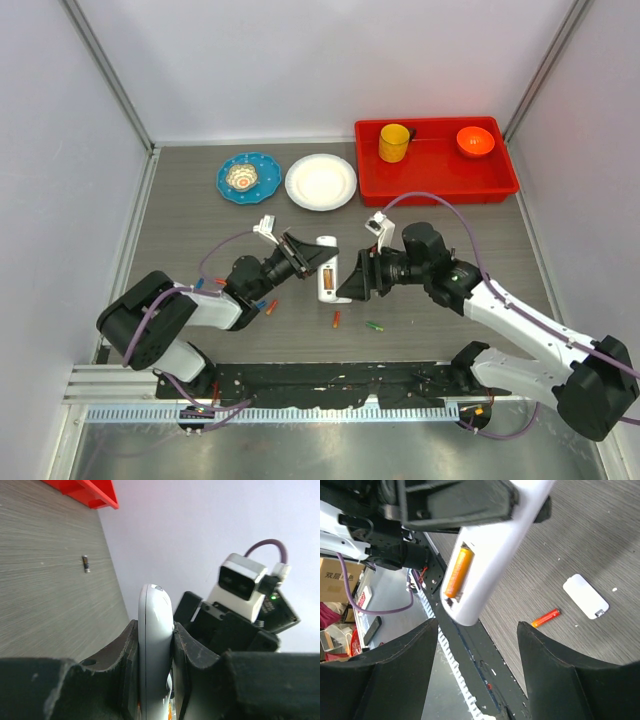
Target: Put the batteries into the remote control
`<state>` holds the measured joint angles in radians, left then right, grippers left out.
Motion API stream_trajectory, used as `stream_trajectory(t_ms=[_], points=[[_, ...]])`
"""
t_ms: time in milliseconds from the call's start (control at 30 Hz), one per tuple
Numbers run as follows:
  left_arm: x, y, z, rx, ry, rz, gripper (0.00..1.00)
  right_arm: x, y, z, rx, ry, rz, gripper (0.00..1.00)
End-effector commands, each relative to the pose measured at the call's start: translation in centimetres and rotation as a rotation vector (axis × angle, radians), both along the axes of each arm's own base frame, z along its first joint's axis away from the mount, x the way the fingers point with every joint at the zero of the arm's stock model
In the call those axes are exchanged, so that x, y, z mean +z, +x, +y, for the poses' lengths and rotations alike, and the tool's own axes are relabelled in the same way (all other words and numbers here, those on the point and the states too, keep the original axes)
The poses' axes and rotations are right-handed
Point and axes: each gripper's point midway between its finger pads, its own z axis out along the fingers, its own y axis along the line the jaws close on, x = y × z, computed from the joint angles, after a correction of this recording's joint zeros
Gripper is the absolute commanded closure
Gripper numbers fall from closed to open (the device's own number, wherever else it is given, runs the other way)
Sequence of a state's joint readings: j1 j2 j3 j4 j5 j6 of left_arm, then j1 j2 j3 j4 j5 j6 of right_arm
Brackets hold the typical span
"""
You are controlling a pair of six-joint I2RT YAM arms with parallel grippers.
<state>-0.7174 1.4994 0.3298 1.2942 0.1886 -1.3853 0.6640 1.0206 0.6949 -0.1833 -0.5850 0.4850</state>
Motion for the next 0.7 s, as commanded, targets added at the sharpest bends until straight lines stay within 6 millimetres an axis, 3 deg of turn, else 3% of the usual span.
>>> stream_trajectory(t_ms=[0, 133, 300, 667], points=[[6.0, -0.7, -0.4, -0.059, -0.168, -0.119, 1.00, -0.2, 0.4, 0.0, -0.003, 0.009, -0.057, 0.30], [6.3, -0.8, -0.8, -0.088, -0.186, -0.097, 1.00, -0.4, 1.0, 0.2, -0.032, 0.029, -0.069, 0.30], [5.7, -0.5, -1.0, -0.092, -0.183, -0.056, 1.00, 1.8, 1.5, 0.7, -0.068, 0.135, -0.120, 0.26], [4.4, -0.4, -1.4, -0.103, -0.141, -0.001, 1.00, 1.2, 2.0, 0.5, -0.107, 0.140, -0.136, 0.29]])
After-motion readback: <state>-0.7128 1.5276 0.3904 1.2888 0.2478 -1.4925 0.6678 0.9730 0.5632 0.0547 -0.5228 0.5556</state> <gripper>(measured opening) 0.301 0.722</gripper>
